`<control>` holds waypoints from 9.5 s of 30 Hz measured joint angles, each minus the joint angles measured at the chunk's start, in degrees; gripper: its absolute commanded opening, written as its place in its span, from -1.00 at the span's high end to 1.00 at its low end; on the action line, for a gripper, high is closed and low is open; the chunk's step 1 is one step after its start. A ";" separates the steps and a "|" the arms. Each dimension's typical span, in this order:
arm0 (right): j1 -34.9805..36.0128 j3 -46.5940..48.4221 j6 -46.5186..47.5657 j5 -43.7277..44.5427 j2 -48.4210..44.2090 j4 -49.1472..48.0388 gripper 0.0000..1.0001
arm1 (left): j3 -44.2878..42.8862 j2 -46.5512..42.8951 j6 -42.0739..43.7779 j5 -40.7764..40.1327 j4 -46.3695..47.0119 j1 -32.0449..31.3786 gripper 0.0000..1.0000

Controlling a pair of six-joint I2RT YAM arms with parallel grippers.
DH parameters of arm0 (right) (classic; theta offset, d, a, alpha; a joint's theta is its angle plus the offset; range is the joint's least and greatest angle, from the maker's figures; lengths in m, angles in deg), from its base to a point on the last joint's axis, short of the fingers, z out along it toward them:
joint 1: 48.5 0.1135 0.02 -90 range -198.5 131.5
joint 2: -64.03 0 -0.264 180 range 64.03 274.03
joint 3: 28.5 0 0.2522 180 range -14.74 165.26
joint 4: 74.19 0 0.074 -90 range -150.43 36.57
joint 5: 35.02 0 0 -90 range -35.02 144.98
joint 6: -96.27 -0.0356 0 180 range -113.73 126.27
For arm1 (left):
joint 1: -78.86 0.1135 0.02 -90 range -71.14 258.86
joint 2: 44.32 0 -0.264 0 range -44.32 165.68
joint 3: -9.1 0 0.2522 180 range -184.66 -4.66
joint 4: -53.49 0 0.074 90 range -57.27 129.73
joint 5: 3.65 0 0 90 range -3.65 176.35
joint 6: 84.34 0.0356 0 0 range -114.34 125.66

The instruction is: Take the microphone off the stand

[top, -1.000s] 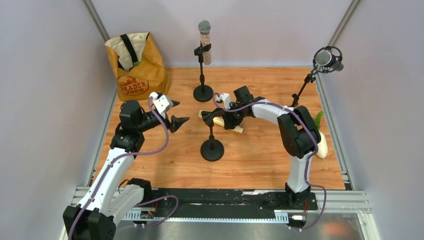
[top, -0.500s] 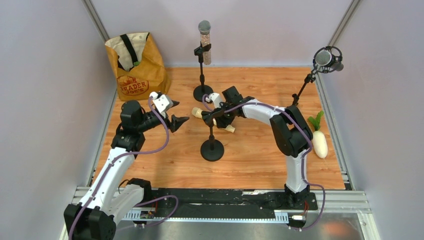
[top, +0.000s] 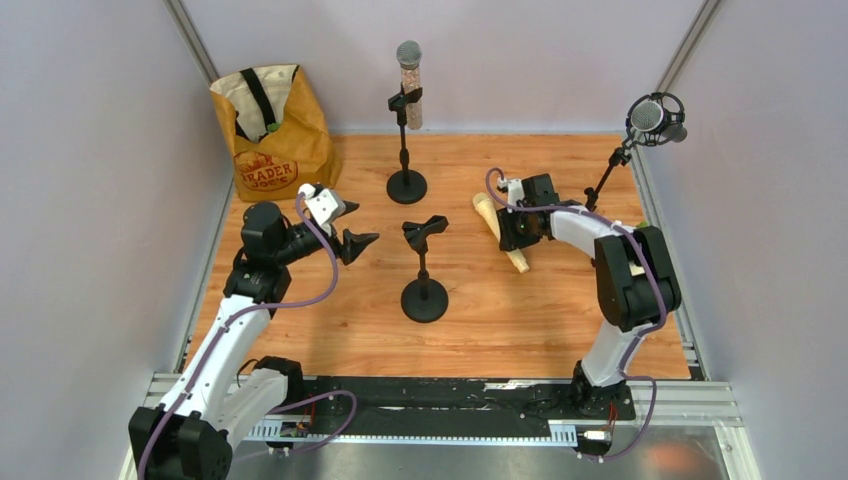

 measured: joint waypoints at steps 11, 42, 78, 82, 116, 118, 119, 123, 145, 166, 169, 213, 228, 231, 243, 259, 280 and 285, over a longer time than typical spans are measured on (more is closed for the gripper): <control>1.75 -4.94 -11.93 2.97 -3.89 -1.53 0.19 | 0.55 0.07 -0.20 -0.17 0.59 0.22 -0.64; 1.22 -2.60 -16.85 4.55 -2.80 -1.75 -0.41 | 1.07 0.33 -1.36 1.86 2.49 1.55 -0.65; 13.79 -17.35 6.45 -37.70 -36.02 -25.77 -0.50 | 4.39 13.42 23.04 24.98 -6.14 -3.65 -0.66; 17.94 -17.35 7.13 -37.73 -33.14 -28.39 -0.49 | 7.91 13.27 19.91 24.33 -1.29 -4.28 -0.66; 24.92 -21.57 -2.67 -32.17 -27.28 -47.17 1.00 | 11.23 12.59 12.66 22.60 13.03 -4.48 -0.67; 24.94 -21.27 -2.54 -32.13 -27.58 -45.92 1.00 | 11.17 12.59 13.09 22.62 12.55 -4.50 -0.67; 24.94 -20.87 -2.43 -32.06 -27.78 -44.85 1.00 | 10.84 12.59 13.70 22.62 11.28 -4.57 -0.67; 24.94 -19.02 -2.01 -32.06 -28.61 -40.35 1.00 | 5.11 13.38 19.39 22.58 1.84 -5.49 -0.67; 24.94 -4.63 -0.28 -38.60 -32.70 -25.40 1.00 | -5.97 20.39 26.60 24.96 -15.93 -17.79 -0.67; 25.14 -7.34 -6.88 -41.27 -31.71 -31.78 1.00 | -2.80 18.32 17.09 29.75 -5.22 -18.91 -0.68; 25.14 -7.80 -6.86 -39.98 -31.71 -31.89 1.00 | -2.80 17.90 17.18 30.40 -5.55 -18.95 -0.68; 23.96 -12.07 -7.63 -21.62 -36.92 -31.50 1.00 | -5.84 17.07 28.11 22.23 -13.40 -17.68 -0.68; 20.22 -13.66 -0.13 -3.41 -37.16 -34.47 1.00 | -5.95 13.38 28.41 30.67 -19.17 -18.14 -0.68; 20.39 -15.19 0.42 -2.86 -37.18 -36.41 1.00 | -5.95 13.33 28.41 30.58 -19.15 -17.42 -0.68; 20.37 -25.24 -4.20 -3.45 -33.29 -49.40 1.00 | -3.02 11.06 24.90 30.34 -12.74 -12.00 -0.68; 20.39 -25.42 -8.74 -9.90 -29.57 -55.30 -0.49 | -1.42 10.99 22.56 30.01 -8.72 -11.32 -0.69; 19.47 -18.18 -0.57 -10.73 -37.16 -45.09 -1.00 | -1.40 10.58 22.34 30.01 -7.96 -11.30 -0.69; 19.10 -17.35 -1.77 -10.45 -38.07 -43.45 -1.00 | -1.40 10.58 22.34 30.01 -7.93 -11.30 -0.69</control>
